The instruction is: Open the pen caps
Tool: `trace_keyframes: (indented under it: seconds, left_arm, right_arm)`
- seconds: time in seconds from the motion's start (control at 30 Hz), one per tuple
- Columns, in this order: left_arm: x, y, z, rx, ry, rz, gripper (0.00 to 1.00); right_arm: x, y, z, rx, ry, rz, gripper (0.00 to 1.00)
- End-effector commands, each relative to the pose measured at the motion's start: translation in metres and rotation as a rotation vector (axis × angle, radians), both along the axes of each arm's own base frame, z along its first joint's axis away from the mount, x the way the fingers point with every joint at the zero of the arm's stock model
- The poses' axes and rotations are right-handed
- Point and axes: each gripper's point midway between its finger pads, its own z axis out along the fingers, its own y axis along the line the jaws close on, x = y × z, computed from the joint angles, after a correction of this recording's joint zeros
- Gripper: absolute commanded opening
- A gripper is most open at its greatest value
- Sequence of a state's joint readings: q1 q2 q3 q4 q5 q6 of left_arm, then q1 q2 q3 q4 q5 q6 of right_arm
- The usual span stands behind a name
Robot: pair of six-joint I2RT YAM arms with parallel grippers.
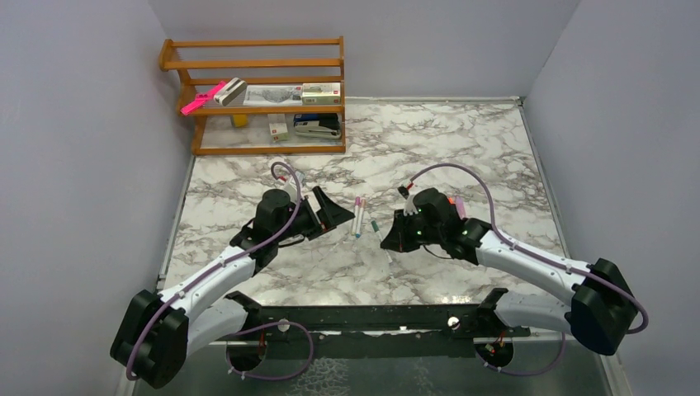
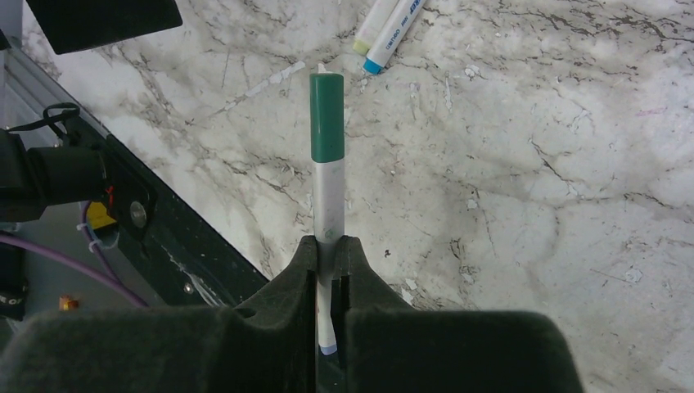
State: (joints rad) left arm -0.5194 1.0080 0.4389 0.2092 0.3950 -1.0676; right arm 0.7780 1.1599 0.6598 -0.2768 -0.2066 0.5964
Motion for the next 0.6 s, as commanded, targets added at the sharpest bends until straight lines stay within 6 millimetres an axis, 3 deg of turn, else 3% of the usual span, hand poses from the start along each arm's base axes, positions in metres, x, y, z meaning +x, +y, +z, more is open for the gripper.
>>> trace_keyframes:
  seconds: [0.0,0.3,0.57]
  left_arm:
    - [0.005,0.0,0.005,-0.009,-0.026,0.021,0.99]
    - [0.007,-0.005,0.002,-0.033,-0.021,0.013,0.99]
    - [0.008,-0.019,0.008,-0.081,-0.01,-0.016,0.99]
  right_arm:
    - [-0.002,0.006,0.015,0.065,-0.026,0.01,0.01]
    - [-0.002,0.005,0.019,0.056,-0.027,0.013,0.01]
    - [0.0,0.021,0.027,0.127,-0.005,0.024,0.01]
